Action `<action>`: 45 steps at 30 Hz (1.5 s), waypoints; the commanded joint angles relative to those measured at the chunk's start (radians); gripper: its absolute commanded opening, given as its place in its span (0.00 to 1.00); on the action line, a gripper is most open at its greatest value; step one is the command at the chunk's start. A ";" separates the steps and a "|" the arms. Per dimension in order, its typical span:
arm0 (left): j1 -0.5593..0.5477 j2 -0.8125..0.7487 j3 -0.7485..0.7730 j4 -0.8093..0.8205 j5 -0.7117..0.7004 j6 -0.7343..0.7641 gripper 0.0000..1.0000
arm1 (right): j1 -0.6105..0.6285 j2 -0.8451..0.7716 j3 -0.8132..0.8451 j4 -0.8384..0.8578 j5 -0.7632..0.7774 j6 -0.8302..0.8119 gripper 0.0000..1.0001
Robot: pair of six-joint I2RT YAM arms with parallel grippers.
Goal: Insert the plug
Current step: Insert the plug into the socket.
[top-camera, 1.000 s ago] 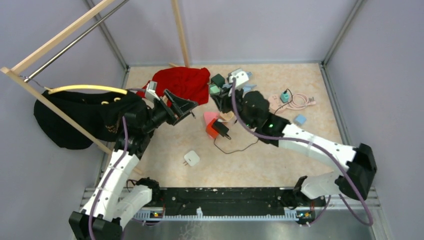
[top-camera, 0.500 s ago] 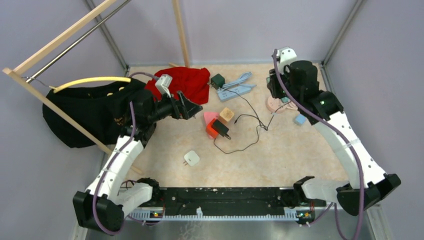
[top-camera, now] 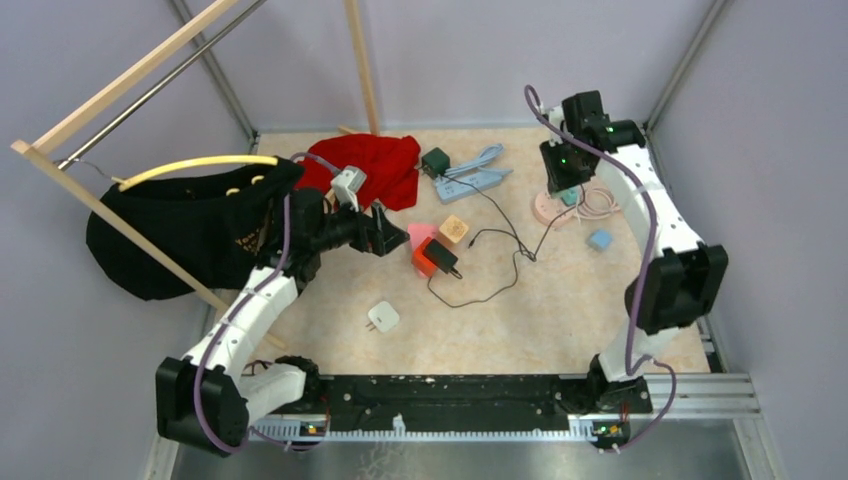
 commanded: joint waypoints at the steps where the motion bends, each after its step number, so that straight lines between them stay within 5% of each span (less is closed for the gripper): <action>1: -0.004 -0.009 -0.003 0.058 0.013 0.068 0.98 | -0.024 0.149 0.137 -0.090 -0.011 -0.052 0.00; 16: -0.004 -0.041 -0.011 0.042 0.014 0.059 0.98 | -0.060 0.544 0.419 -0.256 0.025 -0.140 0.00; 45: 0.001 -0.057 -0.015 0.044 0.040 0.040 0.98 | -0.119 0.628 0.481 -0.257 -0.184 -0.220 0.00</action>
